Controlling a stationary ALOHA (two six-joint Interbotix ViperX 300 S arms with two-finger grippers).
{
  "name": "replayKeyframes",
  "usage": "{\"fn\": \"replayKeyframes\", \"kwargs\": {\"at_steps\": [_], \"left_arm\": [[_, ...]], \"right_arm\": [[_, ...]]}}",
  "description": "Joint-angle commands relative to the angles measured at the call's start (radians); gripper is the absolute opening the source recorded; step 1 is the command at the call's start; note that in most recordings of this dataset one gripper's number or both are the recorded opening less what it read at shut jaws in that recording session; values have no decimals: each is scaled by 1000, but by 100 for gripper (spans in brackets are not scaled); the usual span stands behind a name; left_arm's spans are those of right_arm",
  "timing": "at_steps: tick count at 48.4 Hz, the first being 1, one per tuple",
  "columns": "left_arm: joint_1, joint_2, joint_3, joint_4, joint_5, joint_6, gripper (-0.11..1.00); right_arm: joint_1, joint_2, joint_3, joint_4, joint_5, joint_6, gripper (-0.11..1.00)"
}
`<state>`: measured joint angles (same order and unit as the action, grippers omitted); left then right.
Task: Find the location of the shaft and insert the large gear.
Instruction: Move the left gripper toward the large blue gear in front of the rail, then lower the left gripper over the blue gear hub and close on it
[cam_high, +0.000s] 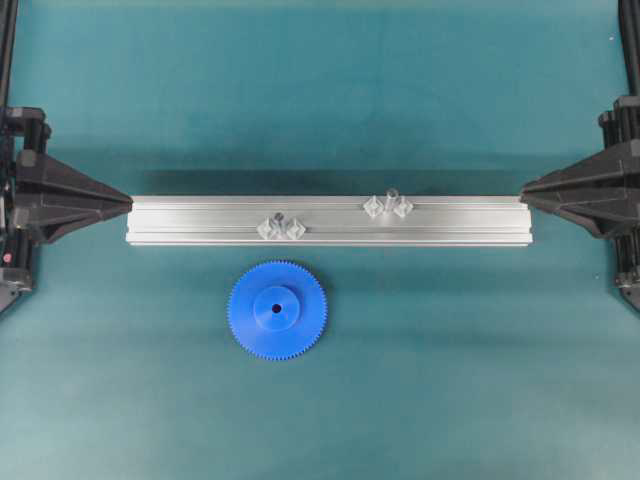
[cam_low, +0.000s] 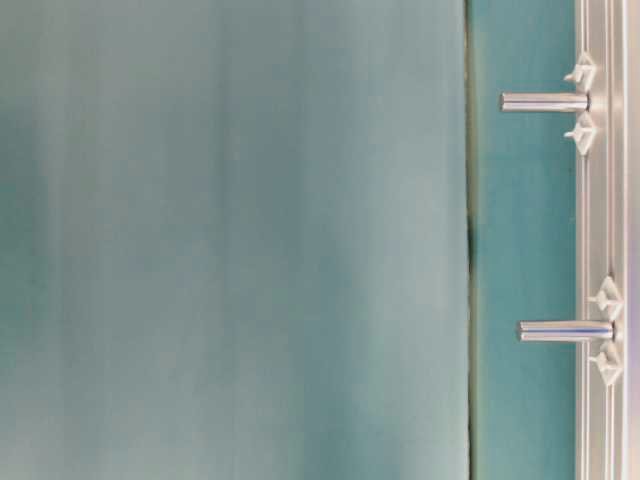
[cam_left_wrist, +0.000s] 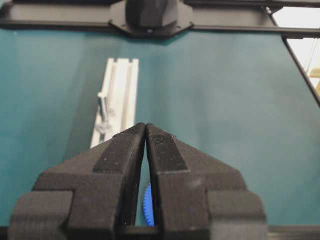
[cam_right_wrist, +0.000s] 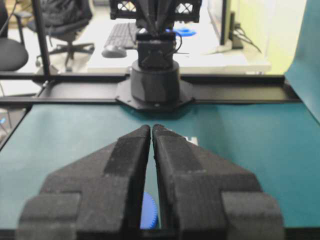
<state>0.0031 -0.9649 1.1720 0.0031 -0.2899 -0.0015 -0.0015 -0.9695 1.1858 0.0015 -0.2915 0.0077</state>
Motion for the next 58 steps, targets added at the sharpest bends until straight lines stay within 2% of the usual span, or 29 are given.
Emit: {"fn": "replayKeyframes", "kwargs": {"at_steps": [1, 5, 8, 14, 27, 36, 44, 47, 50, 58], "left_arm": [[-2, 6, -25, 11, 9, -26, 11], [-2, 12, -46, 11, 57, -52, 7], [-2, 25, -64, 11, 98, -60, 1], [-3, 66, -107, 12, 152, -58, 0], [-41, 236, -173, 12, 202, -61, 0], [-44, 377, -230, 12, 206, -61, 0], [-64, 488, -290, 15, 232, -55, 1], [-74, 525, -307, 15, 241, -55, 5], [-75, 565, -322, 15, 245, -57, 15], [-80, 638, -359, 15, 249, -69, 63]], "right_arm": [[0, 3, -9, 3, -6, -3, 16], [0, -18, 9, 20, -3, 9, 20], [0, -38, 25, 28, 0, 25, 11], [-6, -78, 34, 28, 32, 49, 3], [-35, -75, -12, 28, 318, 63, 3], [-49, -55, -28, 29, 457, 95, 3], [-49, -29, -43, 28, 541, 95, 4], [-49, -18, -52, 25, 555, 94, 4], [-49, -9, -61, 20, 566, 94, 5], [-49, 9, -78, 9, 583, 91, 5]]}}
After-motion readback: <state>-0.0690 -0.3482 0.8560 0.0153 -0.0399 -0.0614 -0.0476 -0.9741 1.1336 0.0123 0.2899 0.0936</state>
